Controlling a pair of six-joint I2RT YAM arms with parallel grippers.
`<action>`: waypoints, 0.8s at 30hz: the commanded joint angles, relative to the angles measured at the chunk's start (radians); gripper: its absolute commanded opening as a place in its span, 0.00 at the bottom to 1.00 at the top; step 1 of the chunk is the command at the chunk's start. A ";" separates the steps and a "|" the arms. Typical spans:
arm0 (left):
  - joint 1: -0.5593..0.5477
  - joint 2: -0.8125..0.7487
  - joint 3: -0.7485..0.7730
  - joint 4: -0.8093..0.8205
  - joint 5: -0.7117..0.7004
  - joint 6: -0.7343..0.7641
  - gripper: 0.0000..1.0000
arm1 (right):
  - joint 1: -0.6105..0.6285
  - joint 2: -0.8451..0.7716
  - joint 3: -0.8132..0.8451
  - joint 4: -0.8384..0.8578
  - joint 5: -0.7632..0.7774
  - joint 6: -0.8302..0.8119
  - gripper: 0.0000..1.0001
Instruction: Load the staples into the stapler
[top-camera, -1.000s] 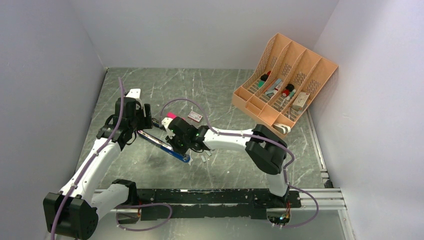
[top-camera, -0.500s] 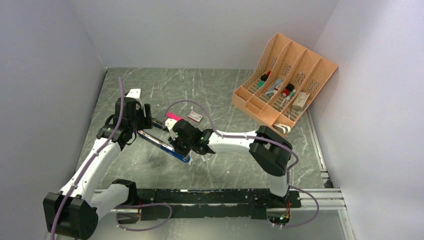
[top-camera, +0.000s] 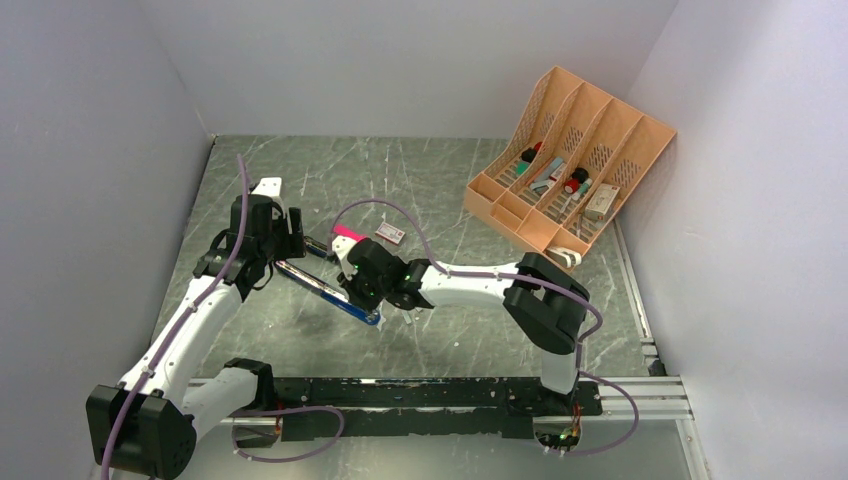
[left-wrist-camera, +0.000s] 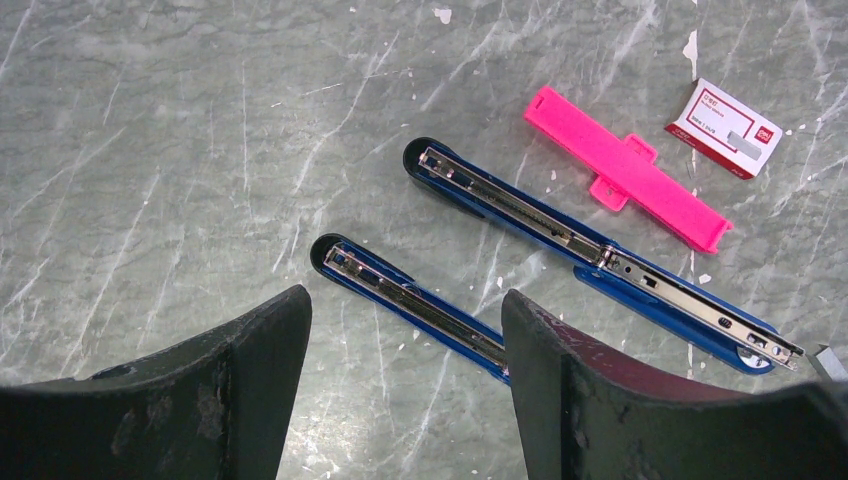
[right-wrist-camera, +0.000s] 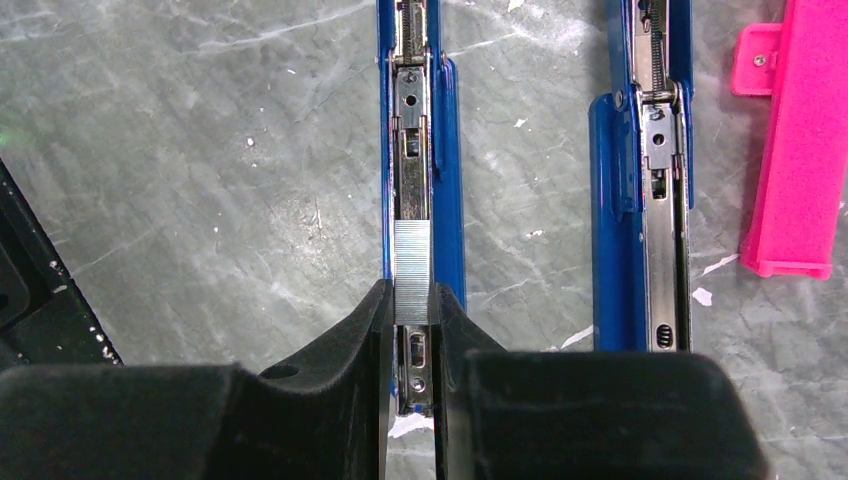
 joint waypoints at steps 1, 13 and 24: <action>-0.006 -0.013 0.002 0.019 0.013 0.012 0.74 | 0.003 -0.016 0.004 0.009 0.017 -0.006 0.00; -0.008 -0.013 0.001 0.020 0.012 0.012 0.74 | 0.004 0.011 0.022 -0.012 0.017 -0.002 0.00; -0.008 -0.014 0.002 0.019 0.012 0.012 0.74 | 0.004 0.037 0.043 -0.040 0.011 -0.003 0.00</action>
